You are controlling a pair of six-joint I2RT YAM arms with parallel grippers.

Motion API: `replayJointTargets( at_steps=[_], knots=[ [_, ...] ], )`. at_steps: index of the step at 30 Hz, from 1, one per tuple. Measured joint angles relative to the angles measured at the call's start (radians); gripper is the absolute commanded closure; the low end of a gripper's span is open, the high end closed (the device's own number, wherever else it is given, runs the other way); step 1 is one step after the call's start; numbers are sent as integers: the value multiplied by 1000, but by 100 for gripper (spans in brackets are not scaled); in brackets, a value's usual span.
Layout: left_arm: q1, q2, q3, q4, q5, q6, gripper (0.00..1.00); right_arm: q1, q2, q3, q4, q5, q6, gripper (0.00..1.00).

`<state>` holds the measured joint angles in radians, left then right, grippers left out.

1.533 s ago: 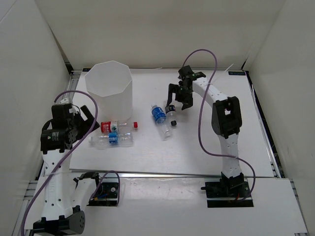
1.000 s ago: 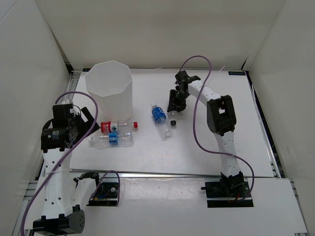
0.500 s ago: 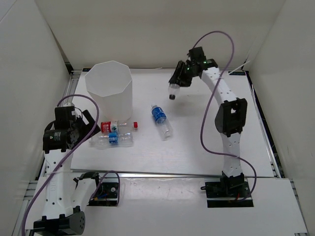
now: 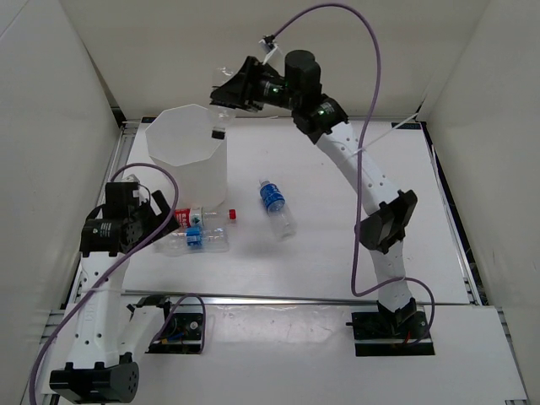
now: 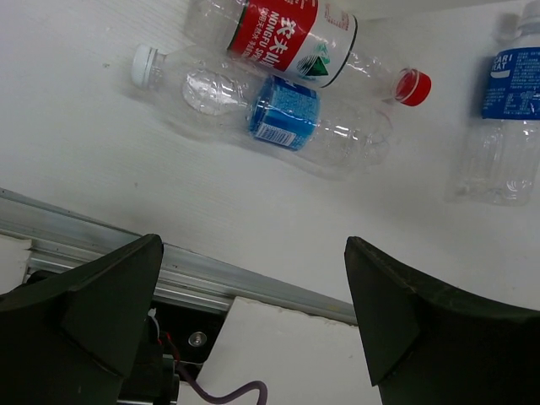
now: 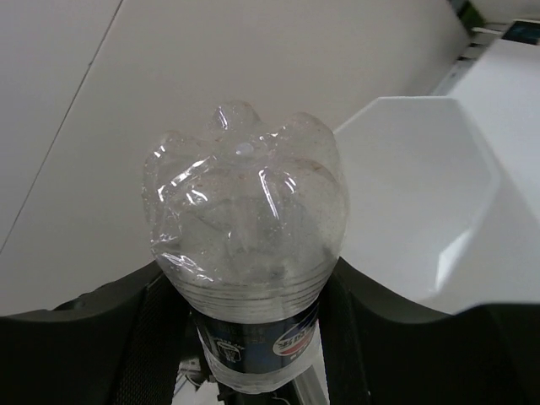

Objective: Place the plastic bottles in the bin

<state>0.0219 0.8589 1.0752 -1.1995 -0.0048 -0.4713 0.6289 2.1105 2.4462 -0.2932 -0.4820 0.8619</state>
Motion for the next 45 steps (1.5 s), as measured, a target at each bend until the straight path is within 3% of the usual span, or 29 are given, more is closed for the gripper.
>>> replayJointTargets(
  at_steps=[10,20,23,24,27,34,39,42,45],
  knots=[
    [-96,8,1,-25,-15,0,0,117,90,34,129,180,-85,93],
    [-190,30,3,-27,-51,0,0,115,183,39,196,327,-138,82],
    [-196,41,3,-27,-66,0,0,115,198,39,200,338,-142,46],
    [-197,44,3,-27,-69,-1,0,116,200,39,199,341,-148,20],
    [-198,53,3,-28,-90,-6,0,122,202,39,195,344,-174,0],
    [-199,66,13,-48,-138,-34,0,137,185,39,120,391,-243,0],
    [-200,69,37,-60,-193,-55,0,124,90,12,9,539,-337,0],
    [-200,69,45,-61,-220,-66,0,88,-53,-116,-13,678,-410,0],
    [-200,68,46,-61,-242,-73,0,0,-249,-351,-9,736,-426,0]
  ],
)
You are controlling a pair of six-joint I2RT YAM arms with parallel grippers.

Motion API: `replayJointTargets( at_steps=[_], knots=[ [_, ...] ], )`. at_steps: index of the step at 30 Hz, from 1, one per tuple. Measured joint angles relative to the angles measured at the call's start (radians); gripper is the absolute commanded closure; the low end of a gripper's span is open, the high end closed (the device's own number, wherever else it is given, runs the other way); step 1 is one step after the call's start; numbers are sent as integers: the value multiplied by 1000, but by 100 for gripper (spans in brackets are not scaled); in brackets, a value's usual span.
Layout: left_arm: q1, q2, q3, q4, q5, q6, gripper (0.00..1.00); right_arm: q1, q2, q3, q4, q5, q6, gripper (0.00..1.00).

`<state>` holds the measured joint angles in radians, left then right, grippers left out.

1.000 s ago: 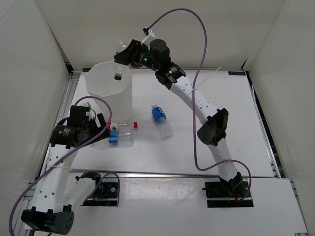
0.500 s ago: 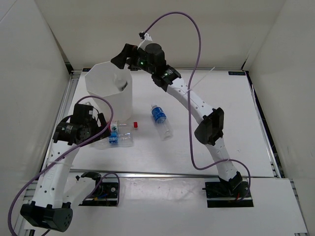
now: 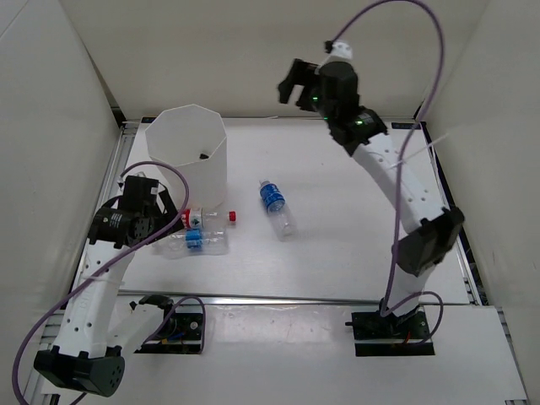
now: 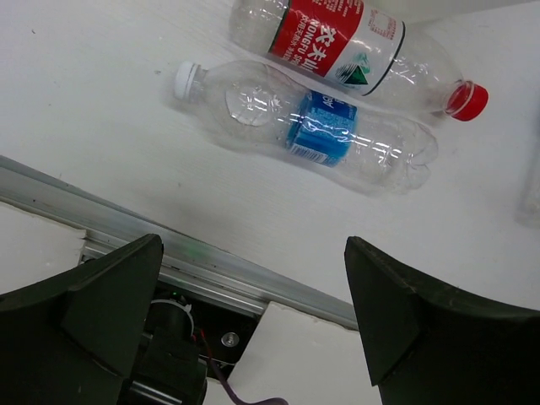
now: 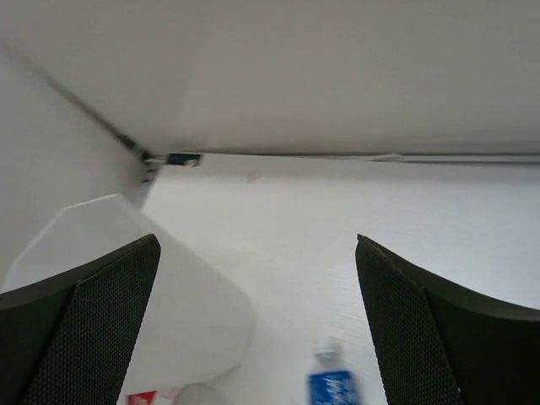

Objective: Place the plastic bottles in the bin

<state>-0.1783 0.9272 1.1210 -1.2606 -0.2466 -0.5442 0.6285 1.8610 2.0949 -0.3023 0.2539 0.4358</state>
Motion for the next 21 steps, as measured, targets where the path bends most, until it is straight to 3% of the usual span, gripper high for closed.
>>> replayJointTargets(
  at_steps=[4,8,14,21],
  knots=[
    [0,-4,0,0,-24,-11,0,-156,-156,-272,-5,-43,4,0],
    [0,-15,-1,1,-35,-23,0,-165,-118,-447,-36,-132,-31,0],
    [0,-34,-3,1,-42,-37,0,-57,84,-489,-145,-249,-96,0],
    [0,-51,-27,3,-46,-45,0,-31,123,-489,-170,-335,-122,0]
  ],
)
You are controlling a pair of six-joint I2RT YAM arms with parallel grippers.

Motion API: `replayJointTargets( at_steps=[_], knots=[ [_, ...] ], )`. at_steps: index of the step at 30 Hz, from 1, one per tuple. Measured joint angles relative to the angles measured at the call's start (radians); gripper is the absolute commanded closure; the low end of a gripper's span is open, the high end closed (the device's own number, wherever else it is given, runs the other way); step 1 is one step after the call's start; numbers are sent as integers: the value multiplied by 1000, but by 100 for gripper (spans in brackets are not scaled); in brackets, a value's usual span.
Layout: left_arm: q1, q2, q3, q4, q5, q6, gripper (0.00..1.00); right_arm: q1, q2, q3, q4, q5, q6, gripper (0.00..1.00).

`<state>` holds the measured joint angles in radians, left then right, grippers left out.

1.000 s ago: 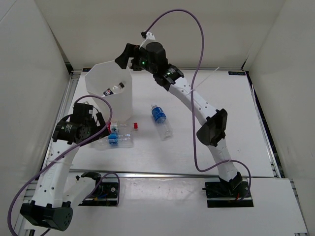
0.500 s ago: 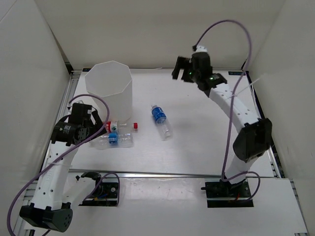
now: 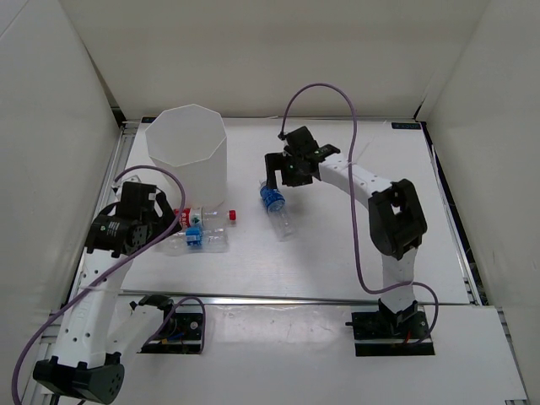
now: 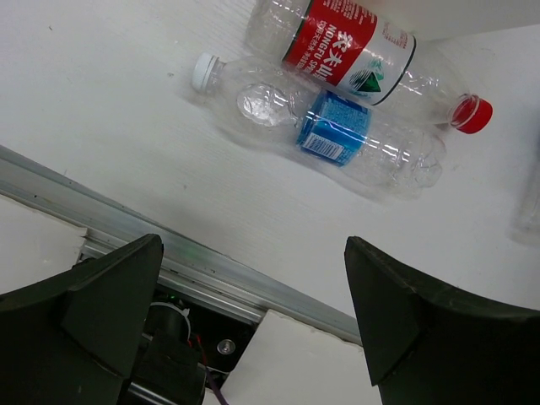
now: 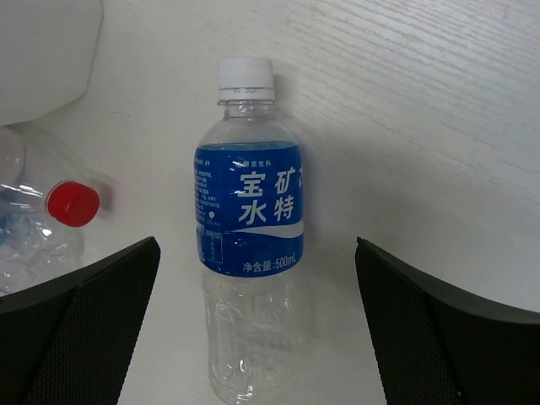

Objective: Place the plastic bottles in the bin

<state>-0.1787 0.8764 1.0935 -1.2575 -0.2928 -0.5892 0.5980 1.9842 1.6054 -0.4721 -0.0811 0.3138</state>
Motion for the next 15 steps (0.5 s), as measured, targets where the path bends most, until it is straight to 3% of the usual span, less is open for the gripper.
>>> replayJointTargets(
  at_steps=[6,10,13,15],
  knots=[
    [0,-16,-1,0,-7,-3,0,2,35,-8,6,-67,3,1],
    [0,-23,-1,0,-7,-3,0,13,85,-38,2,-103,25,8],
    [0,-30,-1,0,-6,-3,0,17,128,-39,-4,-140,43,22],
    [0,-35,-2,0,-6,-2,0,18,131,-31,-5,-158,43,38]
  ],
)
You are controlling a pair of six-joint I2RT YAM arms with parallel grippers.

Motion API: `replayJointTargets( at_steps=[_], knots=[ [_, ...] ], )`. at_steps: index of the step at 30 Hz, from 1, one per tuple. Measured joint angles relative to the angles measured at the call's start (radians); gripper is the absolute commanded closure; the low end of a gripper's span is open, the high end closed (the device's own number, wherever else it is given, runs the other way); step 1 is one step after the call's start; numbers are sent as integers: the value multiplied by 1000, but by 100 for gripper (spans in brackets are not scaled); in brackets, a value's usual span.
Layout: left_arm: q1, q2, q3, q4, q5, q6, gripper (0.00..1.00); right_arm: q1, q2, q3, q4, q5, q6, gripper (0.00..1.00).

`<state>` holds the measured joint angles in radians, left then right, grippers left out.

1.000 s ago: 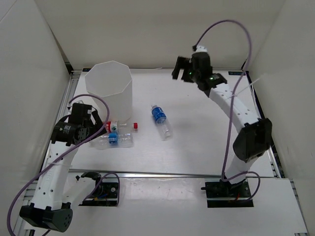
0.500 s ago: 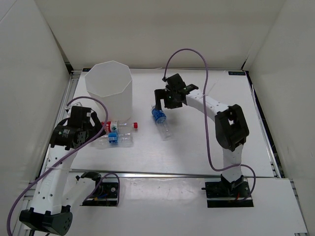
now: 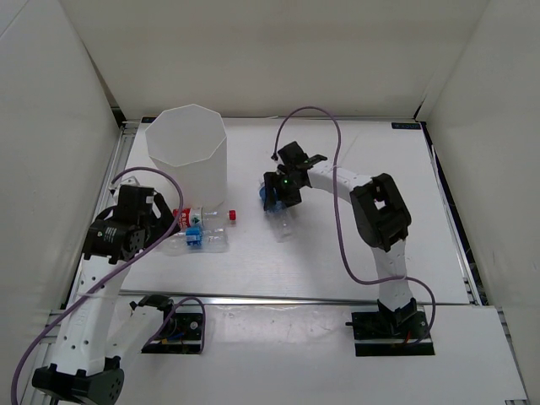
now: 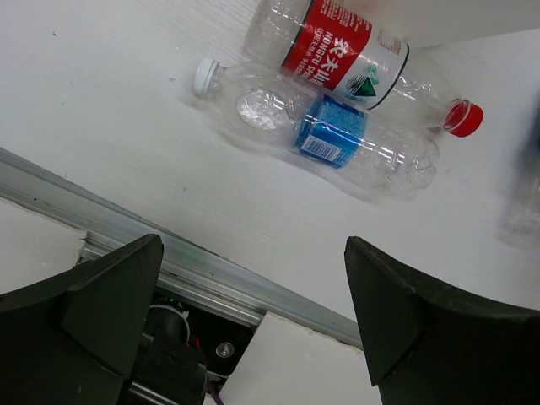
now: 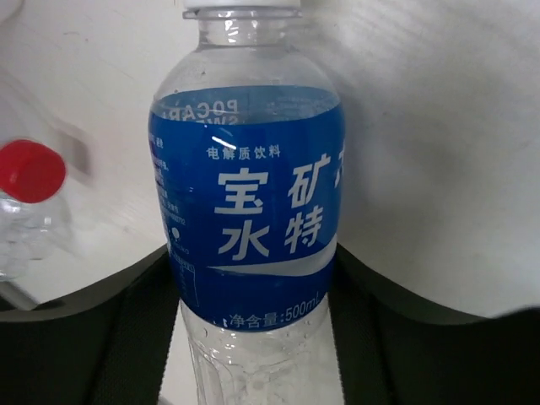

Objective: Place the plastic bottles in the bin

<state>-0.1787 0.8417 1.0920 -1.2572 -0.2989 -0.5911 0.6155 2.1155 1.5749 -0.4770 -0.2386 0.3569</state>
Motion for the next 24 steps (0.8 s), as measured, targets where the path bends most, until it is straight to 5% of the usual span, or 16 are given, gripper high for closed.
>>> replayJointTargets(
  at_steps=[1,7,15,24],
  knots=[
    [0,-3,-1,1,0,0,0,0,9,10,-14,-16,12,49],
    [0,-14,-5,1,0,3,0,-24,60,156,-153,-24,30,73],
    [0,-17,-5,4,0,3,0,-153,-31,407,-225,40,140,79],
    [0,-21,-5,8,0,11,0,-101,-103,832,148,-58,292,81]
  ],
)
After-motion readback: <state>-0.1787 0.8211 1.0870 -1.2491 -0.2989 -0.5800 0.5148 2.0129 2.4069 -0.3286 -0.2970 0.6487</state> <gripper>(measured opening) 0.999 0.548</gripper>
